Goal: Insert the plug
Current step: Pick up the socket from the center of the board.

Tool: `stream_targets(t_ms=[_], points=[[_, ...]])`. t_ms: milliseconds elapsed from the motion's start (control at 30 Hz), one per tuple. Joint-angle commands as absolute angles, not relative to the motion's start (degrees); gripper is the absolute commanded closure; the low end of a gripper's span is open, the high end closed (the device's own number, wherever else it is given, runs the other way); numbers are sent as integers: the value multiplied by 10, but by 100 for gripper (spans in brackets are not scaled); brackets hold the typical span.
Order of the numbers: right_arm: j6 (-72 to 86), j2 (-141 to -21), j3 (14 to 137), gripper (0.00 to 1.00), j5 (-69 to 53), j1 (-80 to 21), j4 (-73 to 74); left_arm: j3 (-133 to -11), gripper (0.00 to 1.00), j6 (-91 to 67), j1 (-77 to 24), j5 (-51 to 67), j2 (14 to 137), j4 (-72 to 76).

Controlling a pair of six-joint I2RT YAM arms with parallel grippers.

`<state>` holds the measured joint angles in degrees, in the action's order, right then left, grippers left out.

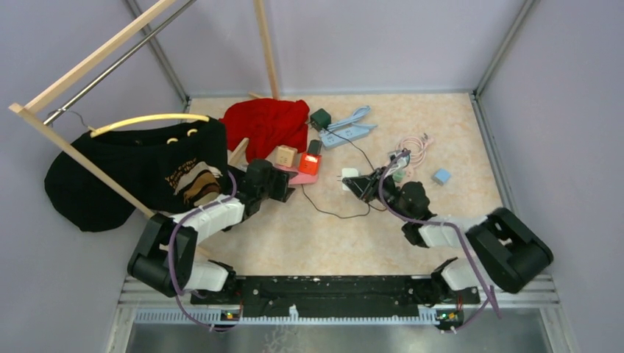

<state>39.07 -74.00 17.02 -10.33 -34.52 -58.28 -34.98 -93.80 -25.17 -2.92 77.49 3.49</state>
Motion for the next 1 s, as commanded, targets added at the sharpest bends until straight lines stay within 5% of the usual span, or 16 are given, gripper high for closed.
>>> stream_targets(t_ms=[0,267,967], points=[[388,-839,188,100,-104,-352,-781,-354,100,-992,-262,28,753,155],[412,-989,209,100,-113,-351,-984,-305,100,-1024,-263,87,750,274],[293,-865,211,100,-88,-352,-986,-253,100,-1072,-281,165,715,507]])
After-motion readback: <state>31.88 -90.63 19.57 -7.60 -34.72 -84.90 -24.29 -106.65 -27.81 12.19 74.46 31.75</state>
